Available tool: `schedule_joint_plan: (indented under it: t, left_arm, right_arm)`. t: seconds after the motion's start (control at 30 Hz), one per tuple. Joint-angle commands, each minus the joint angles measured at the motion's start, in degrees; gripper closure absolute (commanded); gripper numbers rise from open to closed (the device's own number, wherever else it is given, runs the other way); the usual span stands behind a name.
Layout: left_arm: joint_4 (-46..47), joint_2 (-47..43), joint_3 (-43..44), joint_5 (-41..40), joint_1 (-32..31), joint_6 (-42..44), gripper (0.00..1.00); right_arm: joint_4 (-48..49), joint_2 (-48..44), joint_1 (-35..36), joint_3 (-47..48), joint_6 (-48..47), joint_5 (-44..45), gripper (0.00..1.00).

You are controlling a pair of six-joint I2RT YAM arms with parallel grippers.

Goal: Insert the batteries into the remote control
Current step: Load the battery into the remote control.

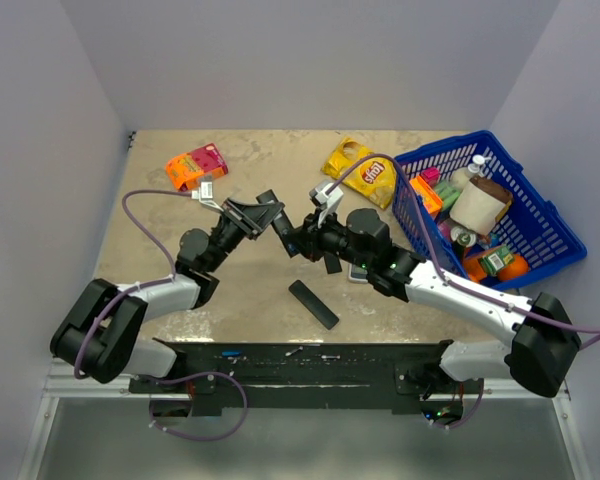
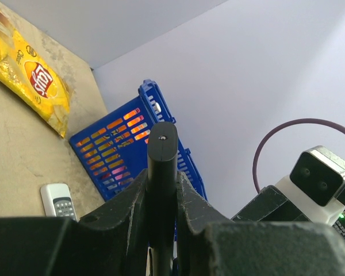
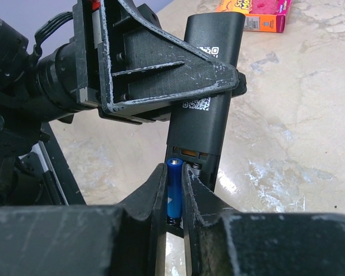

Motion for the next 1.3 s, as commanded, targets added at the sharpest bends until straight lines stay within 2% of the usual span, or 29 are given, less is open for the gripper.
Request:
schedule_joint_plan:
  t: [0.0, 0.3, 0.63, 1.27]
  left_arm:
    - [8.22, 0.14, 3.68, 0.1, 0.24, 0.89, 1.0]
    - [9.18, 1.02, 3.24, 0.98, 0.25, 0.98, 1.0]
    - [9.71, 1.28, 2.71, 1.24, 0.25, 0.1, 1.0]
    - [9.19, 0.32, 2.36, 1.24, 0.25, 0.1, 1.0]
  right_arm:
    - [-2.53, 0.9, 0.32, 1.61, -1.45, 1.23, 0.84]
    - [-3.23, 1.16, 0.32, 2.76, -1.71, 2.37, 0.77]
    - [-2.88, 0.2, 0.32, 2.67, -1.1, 3.42, 0.76]
    - [-3.5, -2.88, 0.23, 1.96, 0.31, 7.82, 0.67]
